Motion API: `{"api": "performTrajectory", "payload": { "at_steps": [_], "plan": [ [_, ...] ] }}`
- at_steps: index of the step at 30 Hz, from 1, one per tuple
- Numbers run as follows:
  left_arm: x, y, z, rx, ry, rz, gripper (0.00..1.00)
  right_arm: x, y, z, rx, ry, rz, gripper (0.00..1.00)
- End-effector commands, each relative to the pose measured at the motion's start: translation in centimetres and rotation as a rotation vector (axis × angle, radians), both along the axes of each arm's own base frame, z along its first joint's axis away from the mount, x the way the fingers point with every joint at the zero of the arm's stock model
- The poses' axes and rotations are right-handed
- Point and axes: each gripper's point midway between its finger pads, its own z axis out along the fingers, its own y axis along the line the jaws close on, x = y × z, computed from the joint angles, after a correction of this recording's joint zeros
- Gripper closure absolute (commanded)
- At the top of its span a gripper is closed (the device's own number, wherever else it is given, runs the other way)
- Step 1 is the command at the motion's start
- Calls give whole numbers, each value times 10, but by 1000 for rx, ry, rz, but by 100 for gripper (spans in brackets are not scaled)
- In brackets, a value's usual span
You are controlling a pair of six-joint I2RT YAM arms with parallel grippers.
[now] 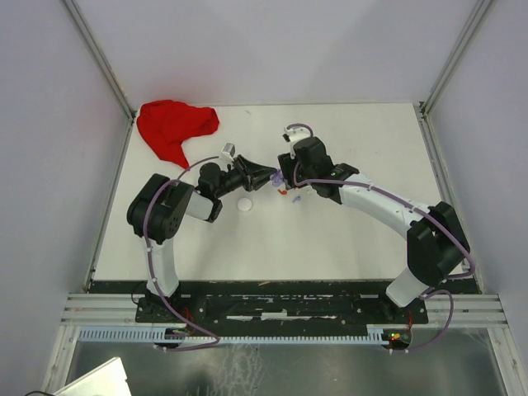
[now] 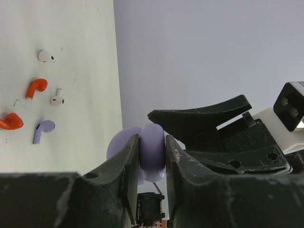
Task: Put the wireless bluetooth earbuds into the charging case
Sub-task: Adjust the earbud with the charging case.
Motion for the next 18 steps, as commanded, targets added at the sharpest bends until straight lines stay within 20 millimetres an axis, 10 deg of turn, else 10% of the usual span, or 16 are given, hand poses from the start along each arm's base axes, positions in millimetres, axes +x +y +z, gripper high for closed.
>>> {"api": "performTrajectory", "payload": {
  "at_steps": [1, 18],
  "plan": [
    [5, -1, 20, -31, -81, 13, 97, 7, 10, 13, 26, -31, 16, 36],
    [5, -1, 14, -30, -71, 12, 97, 4, 20, 11, 63, -9, 44, 36]
  ]
}}
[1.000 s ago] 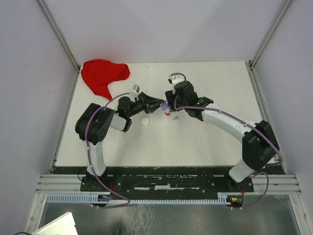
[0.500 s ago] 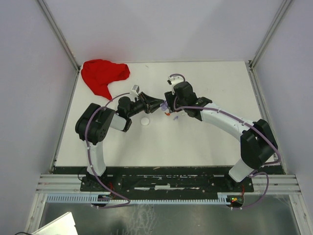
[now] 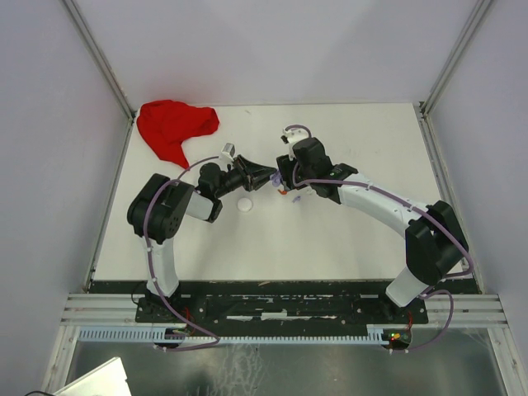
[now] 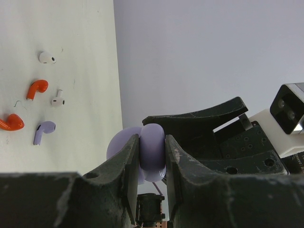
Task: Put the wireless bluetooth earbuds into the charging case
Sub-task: Adjust the earbud with the charging case.
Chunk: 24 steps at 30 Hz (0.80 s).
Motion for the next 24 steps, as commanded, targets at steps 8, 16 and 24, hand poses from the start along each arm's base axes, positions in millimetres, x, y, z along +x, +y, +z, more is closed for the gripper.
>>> {"api": "performTrajectory", "payload": {
  "at_steps": [8, 16, 24],
  "plan": [
    [5, -1, 14, -29, -71, 7, 97, 6, 17, 19, 60, -39, 28, 36],
    [6, 6, 16, -38, -71, 31, 97, 10, 0, 18, 5, -52, -57, 36],
    [5, 47, 19, -92, -73, 199, 97, 13, -38, -21, -94, 66, -178, 36]
  ]
}}
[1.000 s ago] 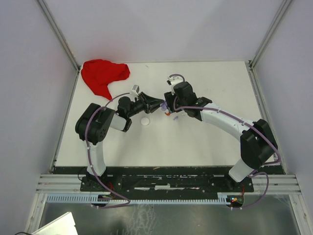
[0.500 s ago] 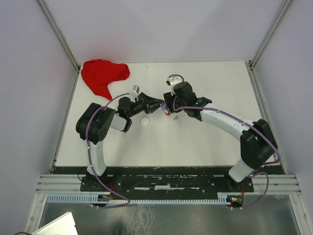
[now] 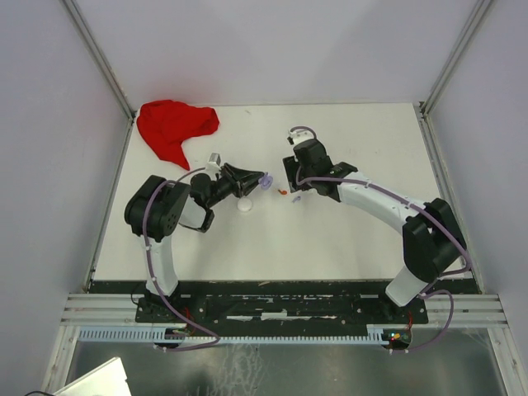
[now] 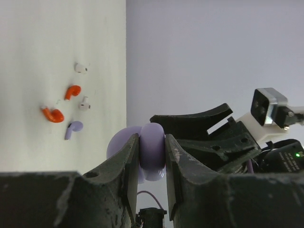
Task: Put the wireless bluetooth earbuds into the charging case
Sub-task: Adjust the earbud with the charging case, then pick up the earbud from the center of the board.
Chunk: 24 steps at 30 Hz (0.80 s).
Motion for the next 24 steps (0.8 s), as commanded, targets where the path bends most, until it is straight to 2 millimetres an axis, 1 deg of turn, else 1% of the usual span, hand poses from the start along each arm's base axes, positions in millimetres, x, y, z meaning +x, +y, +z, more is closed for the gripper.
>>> {"api": "performTrajectory", "payload": {
  "at_steps": [1, 4, 8, 11, 16, 22, 24],
  "plan": [
    [0, 20, 35, -80, -103, 98, 97, 12, -17, -18, -31, 59, -90, 37],
    [-4, 24, 34, -88, -102, 113, 97, 10, -19, -33, -32, 106, -108, 41],
    [-7, 23, 34, -97, -104, 106, 97, 6, -17, -47, -22, 151, -120, 41],
    [-7, 23, 33, -98, -104, 103, 97, 4, -11, -55, 4, 174, -105, 41],
    [-7, 23, 30, -100, -99, 99, 97, 4, 5, -54, 22, 150, -46, 41],
    [-7, 24, 30, -103, -100, 102, 97, 3, 34, -61, 58, 183, 37, 40],
    [-7, 24, 31, -104, -101, 104, 97, 4, 40, -65, 64, 196, 52, 39]
  ]
}}
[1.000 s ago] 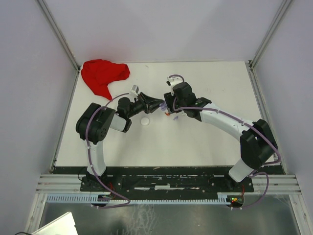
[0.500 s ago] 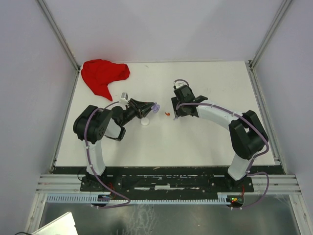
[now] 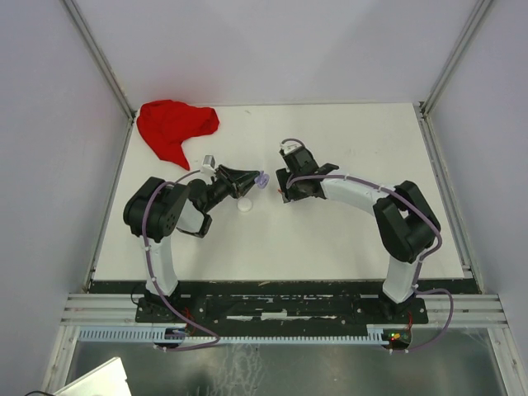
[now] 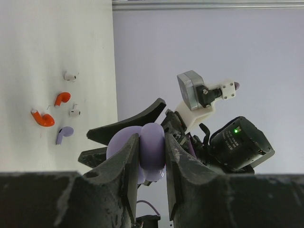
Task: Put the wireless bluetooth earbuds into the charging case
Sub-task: Pick up the earbud from the center of the board.
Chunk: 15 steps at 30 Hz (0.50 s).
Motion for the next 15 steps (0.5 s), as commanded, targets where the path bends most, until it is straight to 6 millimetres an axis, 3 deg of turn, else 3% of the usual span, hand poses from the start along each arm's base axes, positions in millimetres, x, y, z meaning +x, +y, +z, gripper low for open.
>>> {"api": "performTrajectory", "payload": {
  "at_steps": [1, 15],
  "plan": [
    [-2, 3, 24, -53, -71, 11, 97, 12, 30, 9, 75, -22, 51, 39],
    [-1, 3, 20, -50, -65, 11, 97, 17, 43, -8, 89, 8, 70, 38]
  ]
}}
